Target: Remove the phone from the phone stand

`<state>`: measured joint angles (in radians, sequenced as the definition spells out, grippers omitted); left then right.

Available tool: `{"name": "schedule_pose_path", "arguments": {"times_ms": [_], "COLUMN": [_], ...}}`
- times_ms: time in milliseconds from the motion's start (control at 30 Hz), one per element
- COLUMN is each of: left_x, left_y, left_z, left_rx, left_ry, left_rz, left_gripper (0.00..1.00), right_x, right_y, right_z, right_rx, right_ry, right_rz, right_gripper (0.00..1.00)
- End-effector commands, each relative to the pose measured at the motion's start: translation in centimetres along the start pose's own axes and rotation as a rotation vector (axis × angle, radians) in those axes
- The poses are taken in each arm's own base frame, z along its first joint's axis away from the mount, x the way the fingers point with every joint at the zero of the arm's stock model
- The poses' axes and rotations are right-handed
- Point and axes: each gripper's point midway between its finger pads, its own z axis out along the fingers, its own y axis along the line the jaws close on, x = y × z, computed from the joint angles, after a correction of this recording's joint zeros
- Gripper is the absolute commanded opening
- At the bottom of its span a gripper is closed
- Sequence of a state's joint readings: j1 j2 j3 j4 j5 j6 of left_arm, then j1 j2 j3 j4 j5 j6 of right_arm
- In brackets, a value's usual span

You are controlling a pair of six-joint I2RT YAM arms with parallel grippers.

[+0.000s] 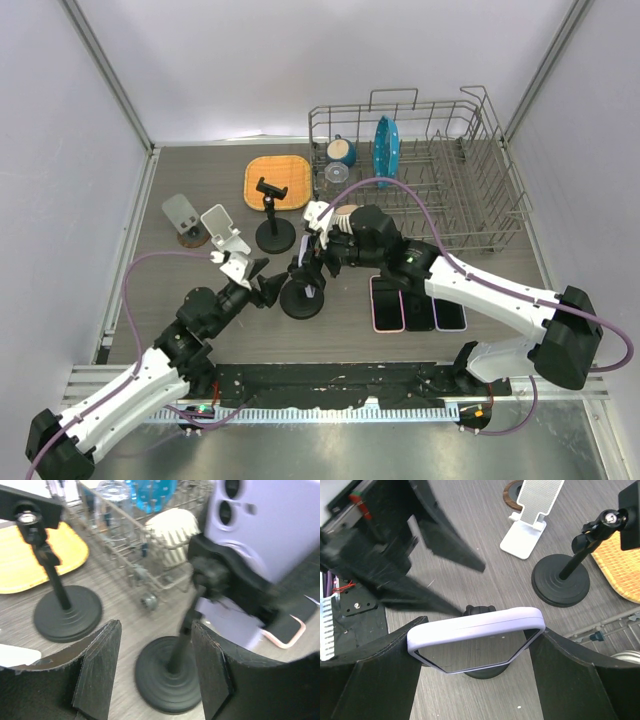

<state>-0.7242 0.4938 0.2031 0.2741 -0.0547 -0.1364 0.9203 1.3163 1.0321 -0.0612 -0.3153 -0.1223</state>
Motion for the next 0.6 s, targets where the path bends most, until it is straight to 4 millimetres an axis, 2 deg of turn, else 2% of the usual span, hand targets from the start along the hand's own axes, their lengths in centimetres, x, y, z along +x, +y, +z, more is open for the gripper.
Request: {"name": "schedule_pose_path", "arguments": {"times_ms": [0,100,133,167,233,367,400,567], "left_x": [-0.4,0.0,-0.5,0.2,-0.6,-0.6,-1.3,-1.4], "left_y": [-3.1,-4.7,-5.1,-5.5,-6.3,-5.7,-5.5,-3.7], "left_z": [-0.8,-0.6,-0.4,0.0,0.5,1.6,1.9,2.2], "left_rx": [0.149,0.229,0.254,0.272,0.314,0.278,0.266,0.18], "left_ry": [-0.036,-0.007,-0.009,0.029,0.026,0.021,-0.014,-0.036], "left_rz": [-0.015,0.002,0.013,0.018,0.033,0.06,0.065,0.105], "left_gripper": [0.63,0.65,0.66,0.66,0.66,0.66,0.65,0.59], "right_x": [-2.5,-2.6,-2.6,-2.5,-2.5,-2.6,-2.6,-2.4], "right_y": [-1.3,-1.0,-1.0,-0.9,-0.8,-0.4,-0.4,-0.1], "right_z": [-0.5,-0.5,-0.4,-0.4,-0.4,-0.6,-0.6,-0.6], "right_rx": [0.072,0.057,0.055,0.051,0.043,0.026,0.024,0.009], "right_ry": [-0.091,-0.094,-0.093,-0.09,-0.091,-0.092,-0.092,-0.089], "right_rz": [-0.02,-0.018,-0.016,-0.016,-0.015,-0.015,-0.015,-0.016], "right_gripper": [0.19,0.19,0.19,0.19,0.19,0.19,0.19,0.19]}}
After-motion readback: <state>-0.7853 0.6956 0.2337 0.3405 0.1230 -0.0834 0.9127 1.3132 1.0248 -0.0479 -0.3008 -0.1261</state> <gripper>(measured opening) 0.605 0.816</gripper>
